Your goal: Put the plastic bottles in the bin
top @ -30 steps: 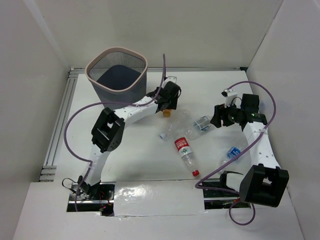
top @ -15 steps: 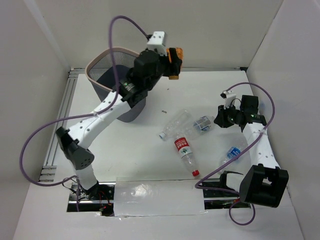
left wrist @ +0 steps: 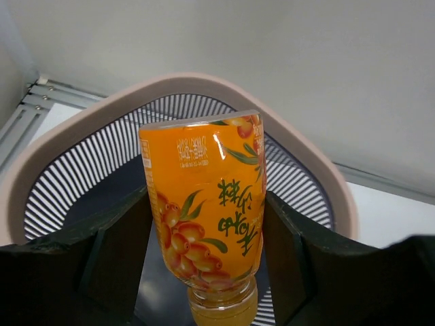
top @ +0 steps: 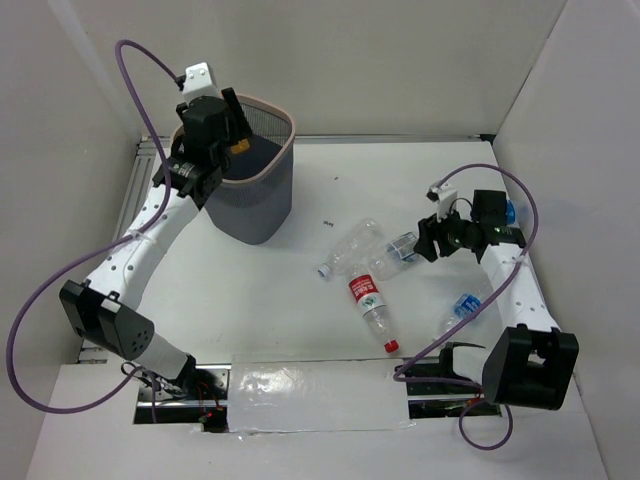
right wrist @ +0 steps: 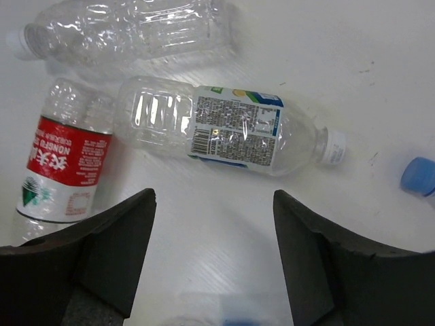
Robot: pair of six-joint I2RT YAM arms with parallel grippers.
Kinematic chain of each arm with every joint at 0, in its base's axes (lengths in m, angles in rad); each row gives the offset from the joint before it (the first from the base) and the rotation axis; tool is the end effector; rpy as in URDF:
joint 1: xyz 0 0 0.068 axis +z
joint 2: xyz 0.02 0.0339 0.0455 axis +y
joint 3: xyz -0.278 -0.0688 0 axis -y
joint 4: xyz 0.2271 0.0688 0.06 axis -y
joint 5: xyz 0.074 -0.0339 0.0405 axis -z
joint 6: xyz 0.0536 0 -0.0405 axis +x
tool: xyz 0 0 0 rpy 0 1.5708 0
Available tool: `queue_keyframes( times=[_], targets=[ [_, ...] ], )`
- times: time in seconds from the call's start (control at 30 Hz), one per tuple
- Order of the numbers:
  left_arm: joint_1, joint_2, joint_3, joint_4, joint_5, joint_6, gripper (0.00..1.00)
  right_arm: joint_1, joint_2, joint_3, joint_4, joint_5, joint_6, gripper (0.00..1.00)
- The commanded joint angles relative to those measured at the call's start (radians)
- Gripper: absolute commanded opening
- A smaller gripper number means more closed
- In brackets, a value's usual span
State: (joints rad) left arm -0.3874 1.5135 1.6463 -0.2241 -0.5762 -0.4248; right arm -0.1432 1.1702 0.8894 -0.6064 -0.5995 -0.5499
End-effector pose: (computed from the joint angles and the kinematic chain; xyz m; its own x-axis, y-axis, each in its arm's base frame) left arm 0.3255 -0.1013 0.4697 -0.0004 -0.3731 -0.9278 -0.2039 0.9083 -0.3652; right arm 0.2232 -0.0016 0.2725 -0.5315 -0.3593 -0.7671 -0.6013 0.7979 0.0429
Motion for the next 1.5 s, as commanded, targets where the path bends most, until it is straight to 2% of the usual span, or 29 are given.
queue_keyframes(
  times=[0.0,0.03,0.07,0.1,0.17,0.2,0.27,0.37,0.4,0.47,0.5,0.6,0.63,0.83,1.03,1.1,1.13,1.2,1.23,1.37,1.47],
  targets=[
    [0.027,0.01,0.032,0.019,0.035,0.009,0.7,0.017,0.022,0.025,-0.003,-0.061,-0.129,0.79],
    [0.027,0.019,0.032,0.009,0.035,0.009,0.9,0.03,0.035,0.025,-0.027,-0.092,-0.175,0.83],
    [0.027,0.034,0.047,0.0,0.044,0.009,0.95,0.03,0.036,0.034,-0.038,-0.106,-0.227,0.86],
    [0.038,0.034,0.07,-0.009,0.055,0.018,1.0,0.042,0.048,0.034,-0.055,-0.123,-0.361,0.89],
    [0.038,0.047,0.098,-0.021,0.064,0.027,1.0,0.042,0.048,0.022,-0.078,-0.144,-0.5,0.97],
    [0.038,0.056,0.127,-0.035,0.093,0.044,1.0,0.053,0.048,0.013,-0.078,-0.144,-0.625,0.98],
    [0.029,0.044,0.155,-0.055,0.143,0.075,1.0,0.073,0.037,-0.016,-0.067,-0.128,-0.8,1.0],
    [-0.022,0.007,0.167,-0.055,0.22,0.118,1.0,0.085,0.057,-0.036,-0.067,-0.094,-0.956,1.0],
    [-0.042,-0.019,0.167,-0.055,0.307,0.147,1.0,0.085,0.071,-0.037,-0.082,-0.094,-1.043,1.0],
    [-0.094,-0.042,0.146,-0.086,0.412,0.156,1.0,0.094,0.118,-0.026,-0.082,-0.085,-1.099,1.0],
    [-0.113,-0.052,0.123,-0.098,0.512,0.17,1.0,0.094,0.135,-0.011,-0.082,-0.085,-1.134,1.0],
    [-0.203,-0.09,0.058,-0.153,0.591,0.181,1.0,0.094,0.215,0.034,-0.137,-0.085,-1.212,1.0],
    [-0.25,-0.104,-0.004,-0.153,0.617,0.181,1.0,0.106,0.253,0.043,-0.138,-0.085,-1.234,1.0],
    [-0.346,-0.285,-0.363,-0.138,0.578,0.083,1.0,0.155,0.336,0.063,-0.056,-0.037,-1.245,1.0],
    [-0.396,-0.412,-0.578,-0.112,0.526,-0.024,1.0,0.201,0.414,0.063,-0.029,0.016,-1.269,1.0],
    [-0.41,-0.426,-0.612,-0.112,0.51,-0.045,1.0,0.202,0.428,0.063,-0.041,0.03,-1.283,0.94],
    [-0.422,-0.435,-0.644,-0.121,0.498,-0.064,1.0,0.202,0.437,0.063,-0.059,0.044,-1.294,0.84],
    [-0.436,-0.435,-0.672,-0.121,0.486,-0.081,1.0,0.202,0.437,0.072,-0.114,0.056,-1.311,0.72],
    [-0.45,-0.435,-0.7,-0.121,0.486,-0.092,1.0,0.192,0.437,0.072,-0.131,0.056,-1.311,0.57],
    [-0.49,-0.444,-0.764,-0.121,0.477,-0.13,1.0,0.16,0.37,0.121,-0.245,0.043,-1.311,0.34],
    [-0.51,-0.444,-0.813,-0.121,0.477,-0.14,1.0,0.137,0.312,0.186,-0.373,-0.038,-1.311,0.3]
  ],
)
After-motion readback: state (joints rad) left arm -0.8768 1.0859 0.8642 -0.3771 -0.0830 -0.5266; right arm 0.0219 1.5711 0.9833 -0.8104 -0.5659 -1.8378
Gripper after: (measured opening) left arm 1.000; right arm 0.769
